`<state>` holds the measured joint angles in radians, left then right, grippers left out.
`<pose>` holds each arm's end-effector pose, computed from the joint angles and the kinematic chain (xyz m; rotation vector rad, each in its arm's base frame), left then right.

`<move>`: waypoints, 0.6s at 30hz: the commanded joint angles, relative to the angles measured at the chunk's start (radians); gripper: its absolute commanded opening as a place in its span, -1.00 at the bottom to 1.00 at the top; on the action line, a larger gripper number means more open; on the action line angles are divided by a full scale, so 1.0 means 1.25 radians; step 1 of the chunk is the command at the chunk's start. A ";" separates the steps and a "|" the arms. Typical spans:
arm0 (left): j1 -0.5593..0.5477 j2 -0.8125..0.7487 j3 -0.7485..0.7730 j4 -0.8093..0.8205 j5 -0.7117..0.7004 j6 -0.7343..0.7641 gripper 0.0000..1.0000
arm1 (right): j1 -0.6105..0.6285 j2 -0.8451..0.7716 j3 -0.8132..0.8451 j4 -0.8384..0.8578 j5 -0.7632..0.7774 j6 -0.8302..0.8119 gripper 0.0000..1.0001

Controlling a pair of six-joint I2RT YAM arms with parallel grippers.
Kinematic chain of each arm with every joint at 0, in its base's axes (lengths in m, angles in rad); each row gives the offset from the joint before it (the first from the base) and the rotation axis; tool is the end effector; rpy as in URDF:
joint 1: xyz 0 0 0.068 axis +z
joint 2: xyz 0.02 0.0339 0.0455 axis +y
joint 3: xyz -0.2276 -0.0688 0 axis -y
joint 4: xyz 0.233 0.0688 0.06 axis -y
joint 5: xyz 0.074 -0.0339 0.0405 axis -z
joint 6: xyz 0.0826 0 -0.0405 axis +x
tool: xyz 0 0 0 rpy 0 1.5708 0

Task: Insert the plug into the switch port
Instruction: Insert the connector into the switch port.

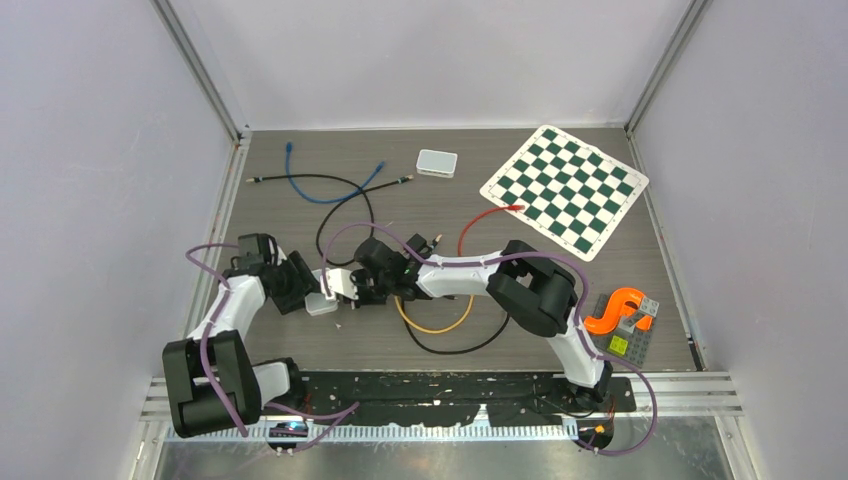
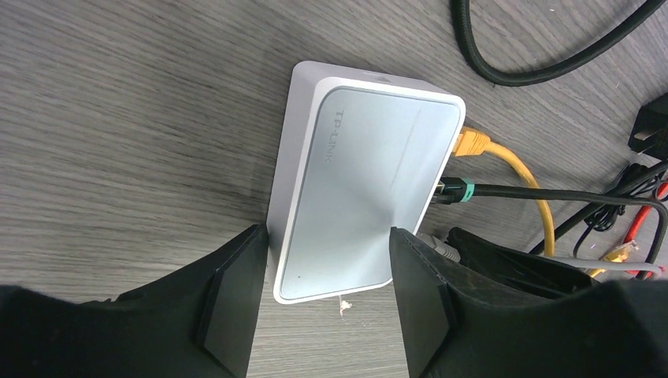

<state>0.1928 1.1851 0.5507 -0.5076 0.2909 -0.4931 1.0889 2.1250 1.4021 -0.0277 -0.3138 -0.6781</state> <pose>0.2217 0.0191 0.0953 -0.8334 2.5923 -0.4828 0.1933 0.4245 0.0938 -1.9102 1.3598 0.5697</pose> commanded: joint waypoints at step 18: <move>-0.002 0.027 0.052 0.019 0.149 0.041 0.10 | 0.027 0.032 -0.020 0.206 -0.047 0.073 -0.89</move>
<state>0.2028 1.2201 0.5922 -0.5106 0.2924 -0.4244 1.0889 2.1426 1.3952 0.0509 -0.3130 -0.6315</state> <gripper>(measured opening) 0.574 0.131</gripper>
